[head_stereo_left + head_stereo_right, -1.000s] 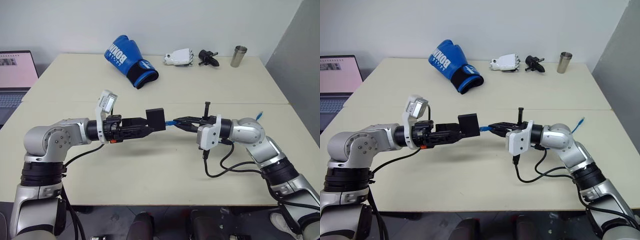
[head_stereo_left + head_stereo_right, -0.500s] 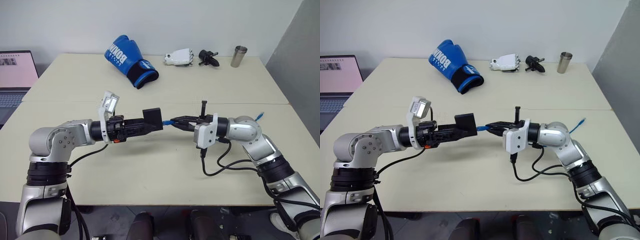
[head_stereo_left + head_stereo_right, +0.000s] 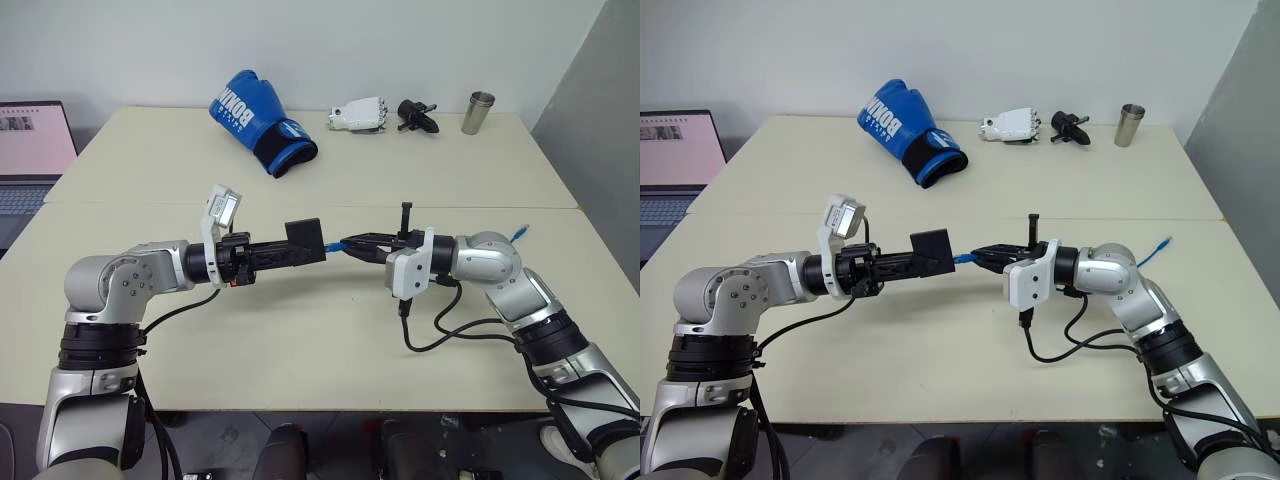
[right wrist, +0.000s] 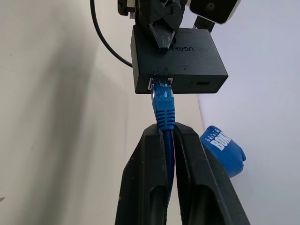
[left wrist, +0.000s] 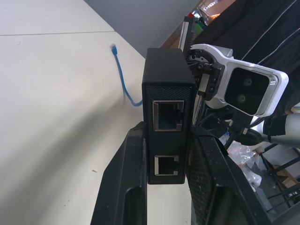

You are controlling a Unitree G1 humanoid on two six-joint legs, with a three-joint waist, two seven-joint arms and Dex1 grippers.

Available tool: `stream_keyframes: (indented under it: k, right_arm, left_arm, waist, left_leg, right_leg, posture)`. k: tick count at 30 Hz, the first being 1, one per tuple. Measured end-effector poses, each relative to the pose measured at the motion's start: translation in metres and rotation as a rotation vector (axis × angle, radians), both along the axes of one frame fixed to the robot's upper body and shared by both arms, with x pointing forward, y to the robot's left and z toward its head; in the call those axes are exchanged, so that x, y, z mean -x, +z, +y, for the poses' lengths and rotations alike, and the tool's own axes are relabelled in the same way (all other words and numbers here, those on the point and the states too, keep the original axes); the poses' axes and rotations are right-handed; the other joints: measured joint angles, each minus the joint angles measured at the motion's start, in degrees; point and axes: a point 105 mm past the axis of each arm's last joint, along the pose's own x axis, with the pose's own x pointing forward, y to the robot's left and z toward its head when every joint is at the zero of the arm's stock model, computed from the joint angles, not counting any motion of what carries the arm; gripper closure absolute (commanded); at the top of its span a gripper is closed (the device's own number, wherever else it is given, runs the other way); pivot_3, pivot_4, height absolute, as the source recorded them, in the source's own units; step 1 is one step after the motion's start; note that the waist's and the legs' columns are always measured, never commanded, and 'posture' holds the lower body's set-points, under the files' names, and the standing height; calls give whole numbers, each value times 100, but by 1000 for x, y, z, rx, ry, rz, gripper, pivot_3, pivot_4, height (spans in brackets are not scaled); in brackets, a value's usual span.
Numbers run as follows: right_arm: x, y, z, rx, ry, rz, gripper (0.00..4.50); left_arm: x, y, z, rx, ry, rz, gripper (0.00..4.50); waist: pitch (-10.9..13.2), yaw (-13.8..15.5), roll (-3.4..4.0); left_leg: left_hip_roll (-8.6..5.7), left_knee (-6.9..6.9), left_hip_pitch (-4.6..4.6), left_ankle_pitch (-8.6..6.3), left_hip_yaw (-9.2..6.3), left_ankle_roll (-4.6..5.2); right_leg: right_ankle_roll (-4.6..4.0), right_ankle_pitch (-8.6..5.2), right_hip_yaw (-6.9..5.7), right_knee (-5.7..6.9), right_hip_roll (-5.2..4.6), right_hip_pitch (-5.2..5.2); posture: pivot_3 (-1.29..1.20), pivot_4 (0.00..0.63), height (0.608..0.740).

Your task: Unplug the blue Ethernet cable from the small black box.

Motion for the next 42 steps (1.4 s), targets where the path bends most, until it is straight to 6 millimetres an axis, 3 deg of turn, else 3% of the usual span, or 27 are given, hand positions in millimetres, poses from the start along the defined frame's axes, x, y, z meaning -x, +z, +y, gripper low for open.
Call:
stream_keyframes:
  k: [3, 5, 10, 11, 15, 19, 23, 27, 32, 42]
  right_arm:
    - [2, -2, -1, -7, 0, 8, 4500]
    - [4, -5, -2, -7, -1, 30, 3816]
    - [14, -11, -9, 25, -1, 59, 2711]
    - [17, -10, -11, 26, -1, 64, 2662]
    - [33, -1, -19, -14, -18, 146, 2662]
    - [44, 25, -35, -128, -73, 363, 2662]
    - [49, 27, -28, -227, -81, 711, 2662]
    - [42, 35, -20, -321, -83, 870, 2662]
    - [24, 19, -20, -387, -133, 1027, 2662]
    - [24, 17, -5, -356, -58, 1195, 2662]
  left_arm:
    - [0, 0, 0, -2, 0, 1, 3723]
    - [0, -2, -1, -8, -2, 7, 3723]
    - [0, -4, -5, -12, -24, 2, 3723]
    - [1, -4, -6, -12, -34, -7, 3723]
    - [5, 1, -12, -12, -97, -80, 3723]
    - [-1, 1, 7, -113, -56, -168, 3723]
    - [-4, -1, 5, -151, -101, -214, 3723]
    - [-3, 3, 1, -169, -160, -263, 3723]
    - [0, -1, -2, -200, -217, -292, 3723]
    - [1, 4, -5, -192, -235, -300, 3723]
  waist:
    - [0, 3, 0]
    - [0, 5, 0]
    - [0, 9, 0]
    - [0, 12, 0]
    - [0, 20, 0]
    - [0, 2, 1]
    - [0, 16, 0]
    - [0, 9, 0]
    - [0, 10, 0]
    - [0, 5, 1]
  left_leg:
    - [0, 0, 0, 0, 0, 0]
    - [-1, 0, 0, 0, 0, 0]
    - [-2, 0, 0, 0, 0, 0]
    - [-2, 0, -1, 0, -1, 0]
    - [-2, -1, -1, 0, -1, 0]
    - [2, -4, 8, 0, -2, 0]
    - [-1, 0, 8, 0, -8, 1]
    - [-2, -3, 5, -1, -5, 2]
    - [-3, -4, -8, -1, 0, 2]
    - [-1, -4, -13, -1, 0, 2]
  right_leg:
    - [0, 0, -1, 0, 0, 0]
    - [0, 0, 0, 0, -1, 1]
    - [0, 0, 0, -1, -2, 2]
    - [0, 0, -1, -1, -2, 2]
    - [0, 0, -1, -2, -2, 2]
    - [-1, 0, 0, -2, -2, 8]
    - [-1, -1, -6, -2, -2, 15]
    - [0, -1, -5, -5, 0, 10]
    - [-1, -1, -2, -7, 1, -4]
    - [-1, -1, -3, -5, 3, -11]
  posture:
    - [0, 150, 740]
    - [0, 150, 740]
    - [0, 150, 740]
    - [0, 150, 740]
    - [0, 150, 740]
    - [0, 150, 740]
    - [0, 150, 740]
    - [0, 150, 740]
    - [0, 150, 740]
    - [0, 150, 740]
